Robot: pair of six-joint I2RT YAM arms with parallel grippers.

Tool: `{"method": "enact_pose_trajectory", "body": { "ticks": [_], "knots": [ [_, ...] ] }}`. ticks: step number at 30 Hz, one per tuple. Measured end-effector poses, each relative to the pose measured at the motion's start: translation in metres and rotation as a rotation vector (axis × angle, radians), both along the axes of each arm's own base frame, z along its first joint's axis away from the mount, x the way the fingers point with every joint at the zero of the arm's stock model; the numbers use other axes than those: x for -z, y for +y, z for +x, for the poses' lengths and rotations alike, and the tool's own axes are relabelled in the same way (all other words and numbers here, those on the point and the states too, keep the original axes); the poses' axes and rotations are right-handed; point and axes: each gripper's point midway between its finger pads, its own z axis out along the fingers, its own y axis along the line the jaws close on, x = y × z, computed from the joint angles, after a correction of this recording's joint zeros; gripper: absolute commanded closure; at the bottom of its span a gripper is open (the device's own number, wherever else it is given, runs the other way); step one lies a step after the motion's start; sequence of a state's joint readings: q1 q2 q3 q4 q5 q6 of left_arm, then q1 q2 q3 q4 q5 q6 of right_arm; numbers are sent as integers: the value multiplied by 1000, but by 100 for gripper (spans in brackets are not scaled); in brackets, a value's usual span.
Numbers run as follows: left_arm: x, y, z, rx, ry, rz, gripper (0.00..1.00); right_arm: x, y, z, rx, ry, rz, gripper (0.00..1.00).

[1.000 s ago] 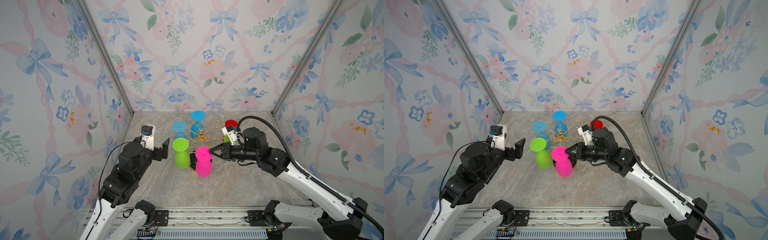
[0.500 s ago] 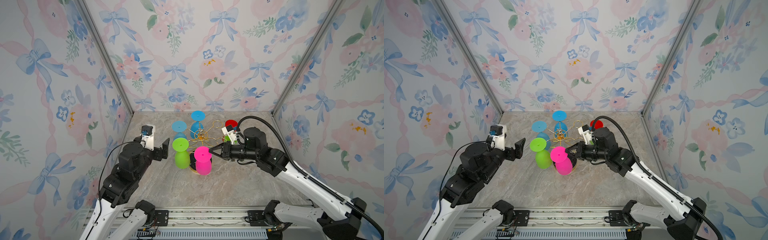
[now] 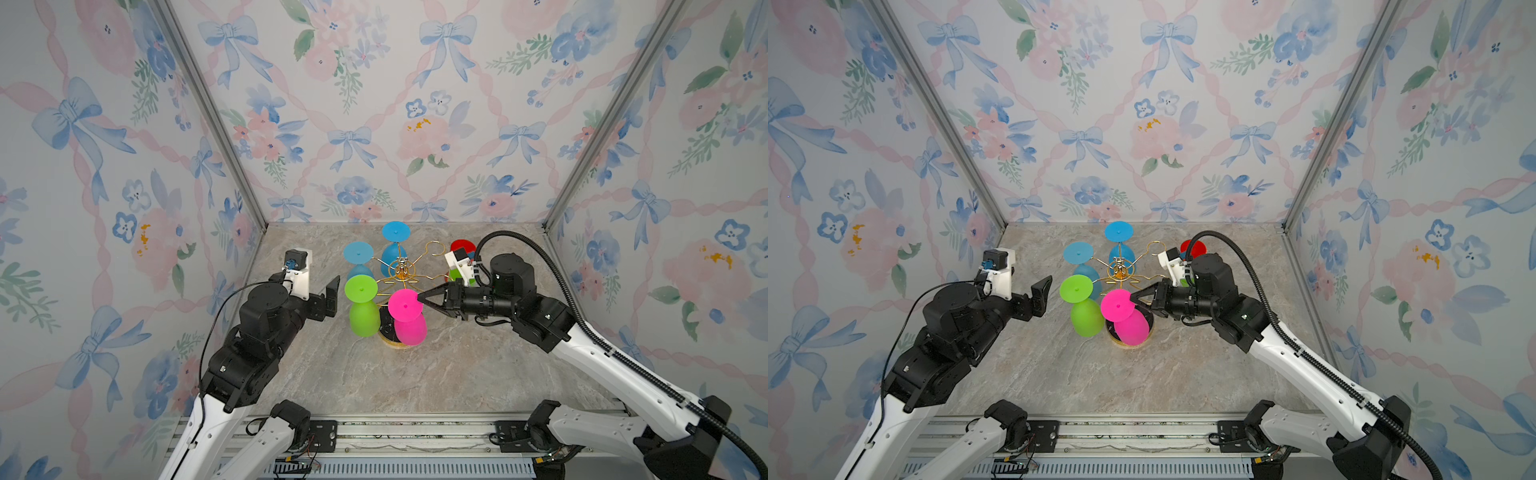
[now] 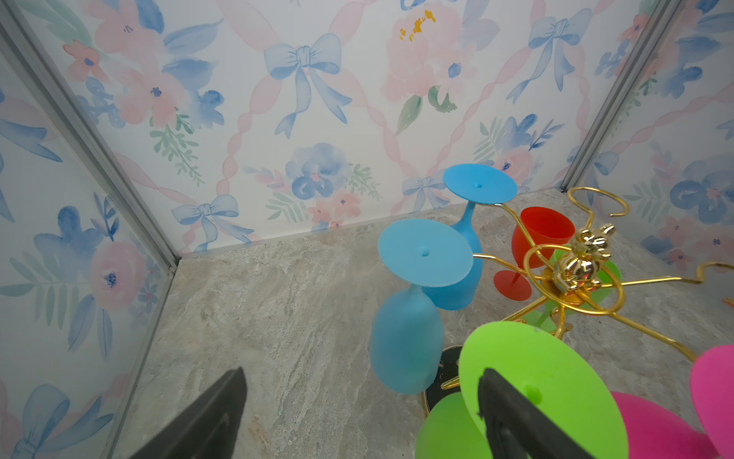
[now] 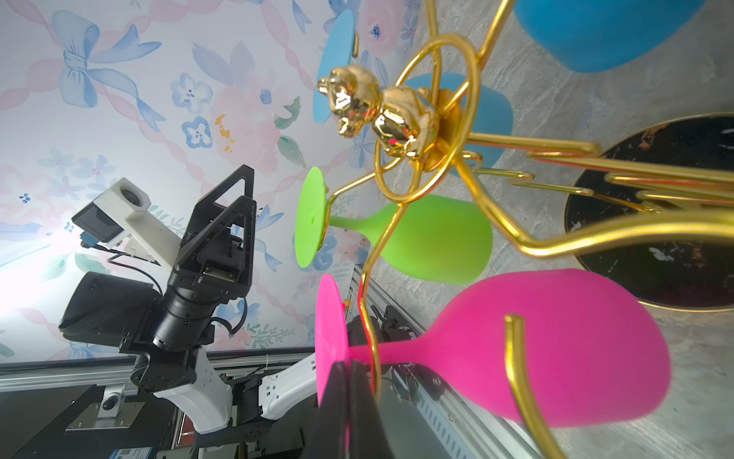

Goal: Take the wine glass off the wine glass rack
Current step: Pick up the wine glass from the wine glass rack.

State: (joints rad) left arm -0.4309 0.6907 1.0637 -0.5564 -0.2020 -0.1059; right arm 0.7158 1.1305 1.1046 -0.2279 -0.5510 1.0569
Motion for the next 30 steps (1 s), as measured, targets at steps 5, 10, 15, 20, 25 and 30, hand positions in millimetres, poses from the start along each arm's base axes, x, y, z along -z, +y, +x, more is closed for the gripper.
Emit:
{"method": "enact_pose_trajectory", "body": {
  "ticks": [5,10,15,20,25,30],
  "knots": [
    [0,0,0,0,0,0,7,-4,-1,3,9,2,17,100],
    [0,0,0,0,0,0,7,-9,0,4,4,-2,37,100],
    [0,0,0,0,0,0,7,-12,1,4,3,-4,51,100],
    [0,0,0,0,-1,-1,7,-11,2,5,-1,-4,52,100],
    [0,0,0,0,-1,0,7,-7,4,8,0,3,46,100],
    [0,0,0,0,-1,0,7,-8,5,9,2,1,48,100]
  ]
}}
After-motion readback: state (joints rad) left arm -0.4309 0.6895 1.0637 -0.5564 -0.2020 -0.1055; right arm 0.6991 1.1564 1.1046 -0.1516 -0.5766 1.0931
